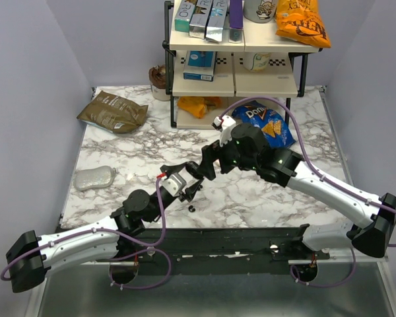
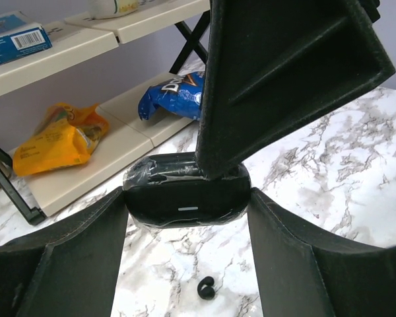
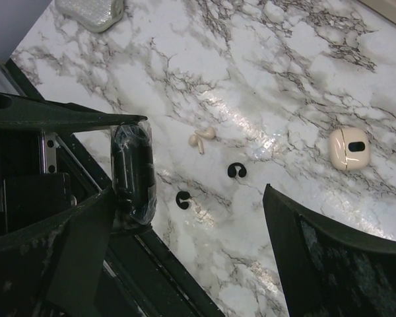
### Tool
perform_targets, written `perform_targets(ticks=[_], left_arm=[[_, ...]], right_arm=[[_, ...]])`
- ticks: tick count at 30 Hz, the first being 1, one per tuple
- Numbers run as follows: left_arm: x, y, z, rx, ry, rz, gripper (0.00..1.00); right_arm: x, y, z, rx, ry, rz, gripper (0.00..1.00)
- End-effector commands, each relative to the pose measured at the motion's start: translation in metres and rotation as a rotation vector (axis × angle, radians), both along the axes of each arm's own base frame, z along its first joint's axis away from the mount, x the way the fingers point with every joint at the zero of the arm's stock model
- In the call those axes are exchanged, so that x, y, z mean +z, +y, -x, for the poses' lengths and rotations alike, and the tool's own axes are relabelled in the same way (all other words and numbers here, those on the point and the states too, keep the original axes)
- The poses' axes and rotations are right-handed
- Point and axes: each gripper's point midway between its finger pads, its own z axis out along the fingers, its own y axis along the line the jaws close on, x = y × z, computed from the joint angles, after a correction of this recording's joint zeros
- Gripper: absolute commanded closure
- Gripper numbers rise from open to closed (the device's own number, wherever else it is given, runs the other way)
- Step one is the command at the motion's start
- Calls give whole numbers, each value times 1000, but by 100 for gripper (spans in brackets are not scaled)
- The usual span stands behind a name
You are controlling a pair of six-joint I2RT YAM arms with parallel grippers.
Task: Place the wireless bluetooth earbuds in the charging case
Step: Open the charging case.
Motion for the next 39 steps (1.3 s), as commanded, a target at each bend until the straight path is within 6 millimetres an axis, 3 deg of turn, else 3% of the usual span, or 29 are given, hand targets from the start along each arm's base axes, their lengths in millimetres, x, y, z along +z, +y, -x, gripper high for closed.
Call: perform_targets(ticks=[1, 13, 18, 24, 39], left_arm=[[13, 2, 5, -2, -27, 40, 100], [12, 3, 6, 4, -30, 36, 100], [13, 4, 7, 3, -35, 42, 100], [17, 5, 8, 2, -45, 58, 100], [24, 8, 11, 1, -55, 84, 100]], right_arm=[[7, -16, -13, -89, -45, 40, 0], [20, -26, -16, -143, -68, 15, 0], [47, -4, 9, 14, -63, -136, 1], [42, 14, 17, 85, 5, -159, 10], [25, 27, 15, 115, 73, -153, 41]])
